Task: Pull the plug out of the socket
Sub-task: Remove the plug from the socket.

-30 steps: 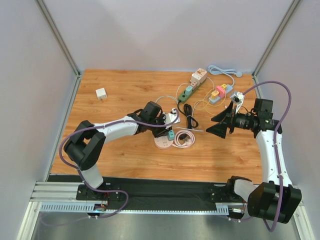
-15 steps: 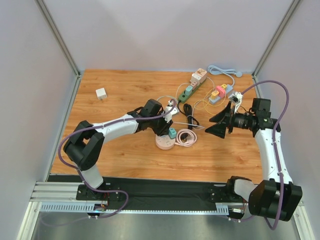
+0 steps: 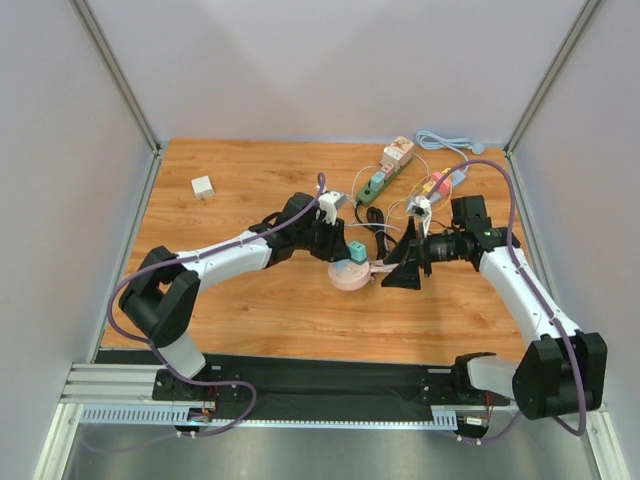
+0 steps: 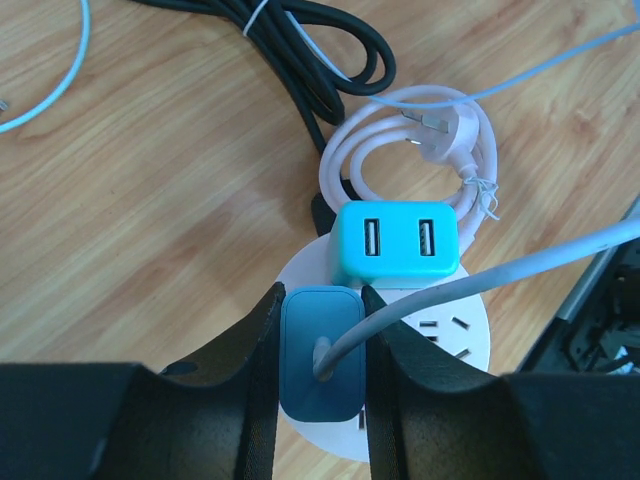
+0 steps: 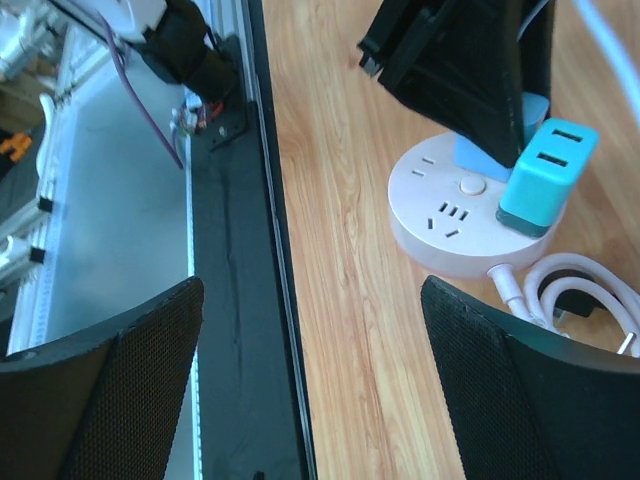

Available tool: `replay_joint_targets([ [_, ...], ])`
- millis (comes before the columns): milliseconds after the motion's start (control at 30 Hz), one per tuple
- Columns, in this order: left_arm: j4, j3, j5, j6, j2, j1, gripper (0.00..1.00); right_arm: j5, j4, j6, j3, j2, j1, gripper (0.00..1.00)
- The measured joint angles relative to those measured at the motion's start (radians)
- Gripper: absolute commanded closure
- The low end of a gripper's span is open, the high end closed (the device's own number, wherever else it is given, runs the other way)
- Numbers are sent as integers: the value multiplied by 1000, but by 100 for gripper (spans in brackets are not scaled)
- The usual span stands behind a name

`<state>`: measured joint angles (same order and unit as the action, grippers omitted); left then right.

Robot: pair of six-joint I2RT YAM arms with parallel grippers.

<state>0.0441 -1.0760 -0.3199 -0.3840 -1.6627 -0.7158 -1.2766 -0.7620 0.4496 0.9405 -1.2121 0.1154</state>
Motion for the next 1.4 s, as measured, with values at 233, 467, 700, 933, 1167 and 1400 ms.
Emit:
replay_joint_targets([
  [233, 74, -88, -113, -59, -56, 2, 100, 240, -95, 321, 3, 8, 172, 5],
  [467, 116, -156, -275, -125, -120, 7, 100, 445, -119, 578, 32, 30, 364, 6],
  [700, 130, -177, -406, -193, -172, 18, 100, 622, -96, 678, 37, 15, 463, 19],
  [933, 117, -178, -485, -266, -180, 37, 100, 747, -62, 700, 11, 17, 530, 52],
  [1167, 115, -178, -512, -321, -195, 56, 100, 869, 23, 692, -6, 32, 590, 95],
  [1400, 188, -192, -507, -298, -195, 66, 100, 893, 21, 689, -6, 36, 603, 100],
])
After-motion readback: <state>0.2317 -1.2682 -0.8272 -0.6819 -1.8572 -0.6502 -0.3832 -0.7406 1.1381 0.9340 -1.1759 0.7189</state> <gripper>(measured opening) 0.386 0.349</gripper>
